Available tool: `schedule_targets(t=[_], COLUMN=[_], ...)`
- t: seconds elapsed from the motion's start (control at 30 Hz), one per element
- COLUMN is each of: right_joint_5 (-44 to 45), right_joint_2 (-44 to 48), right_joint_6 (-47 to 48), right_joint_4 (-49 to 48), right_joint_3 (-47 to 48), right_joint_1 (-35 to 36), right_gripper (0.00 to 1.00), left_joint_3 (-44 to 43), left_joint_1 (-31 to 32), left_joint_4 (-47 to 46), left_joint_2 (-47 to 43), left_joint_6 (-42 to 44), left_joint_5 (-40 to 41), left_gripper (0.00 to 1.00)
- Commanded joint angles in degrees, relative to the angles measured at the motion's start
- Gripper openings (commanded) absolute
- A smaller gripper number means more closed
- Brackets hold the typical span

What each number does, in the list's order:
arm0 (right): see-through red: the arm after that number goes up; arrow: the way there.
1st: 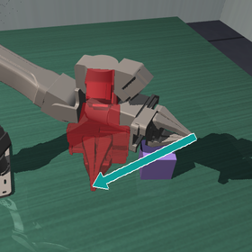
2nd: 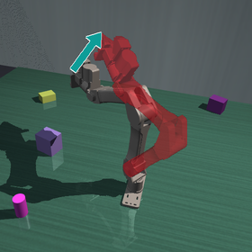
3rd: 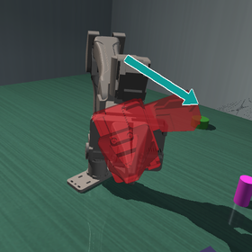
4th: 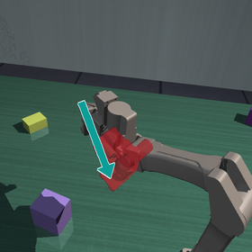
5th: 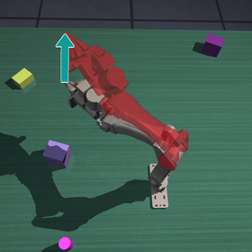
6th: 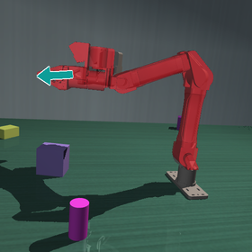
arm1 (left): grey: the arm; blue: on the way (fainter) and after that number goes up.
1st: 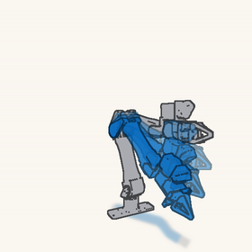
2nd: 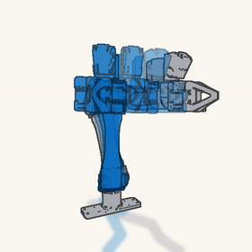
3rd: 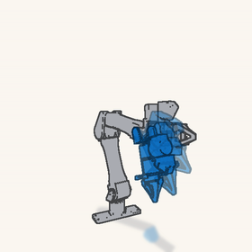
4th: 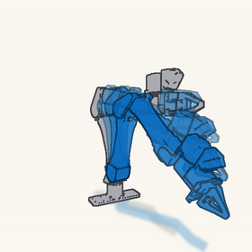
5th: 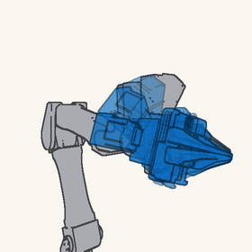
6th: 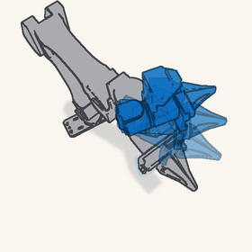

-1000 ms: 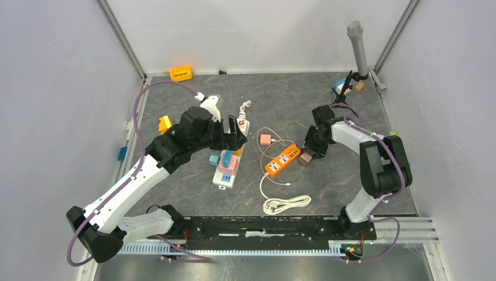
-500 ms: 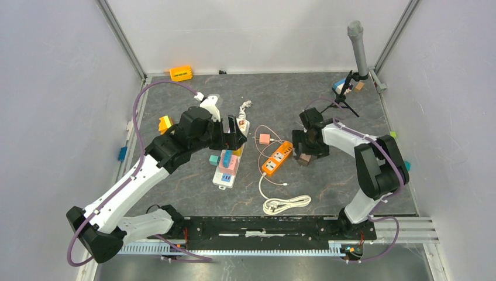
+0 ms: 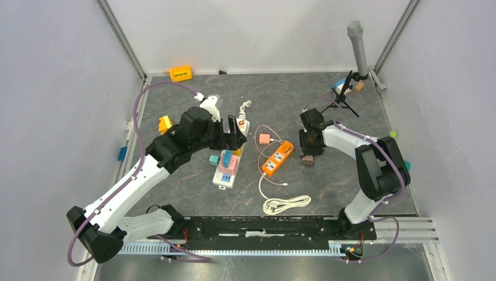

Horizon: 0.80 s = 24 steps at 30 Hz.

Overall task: Insert the plug
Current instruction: Pick up the plug from the center of the board.

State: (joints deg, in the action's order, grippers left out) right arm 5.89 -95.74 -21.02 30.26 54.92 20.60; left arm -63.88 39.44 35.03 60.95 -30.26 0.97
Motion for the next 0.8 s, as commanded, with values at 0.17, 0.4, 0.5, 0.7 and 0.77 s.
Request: schedule_targets(t=[0.17, 0.4, 0.5, 0.7, 0.77], right_joint_5=[0.05, -0.29, -1.02, -10.53, -14.31], right_joint_2=[5.73, 12.7, 14.33, 23.53, 26.39], right_joint_6=[6.46, 10.65, 13.18, 18.32, 19.26], right_joint_4=[2.12, 1.73, 3.33, 1.91, 0.43], right_joint_3=[-1.78, -2.16, -1.1, 3.26, 4.56], right_joint_1=[1.91, 3.69, 4.87, 8.77, 10.45], right_gripper=[0.08, 0.07, 0.05, 0.04, 0.03], left_joint_3=[-0.54, -1.92, -2.48, -0.57, 1.06], left_joint_1=[-0.77, -1.44, -1.7, -6.79, -8.36], left_joint_4=[-1.9, -2.98, -3.47, -8.0, -11.16], left_joint_2=[0.66, 6.06, 7.53, 9.94, 10.56], left_joint_6=[-7.89, -10.35, -11.06, -18.41, -21.23], left_joint_5=[-0.7, -7.42, -8.97, -19.51, -24.23], left_gripper=[1.0, 1.0, 1.0, 1.0, 1.0])
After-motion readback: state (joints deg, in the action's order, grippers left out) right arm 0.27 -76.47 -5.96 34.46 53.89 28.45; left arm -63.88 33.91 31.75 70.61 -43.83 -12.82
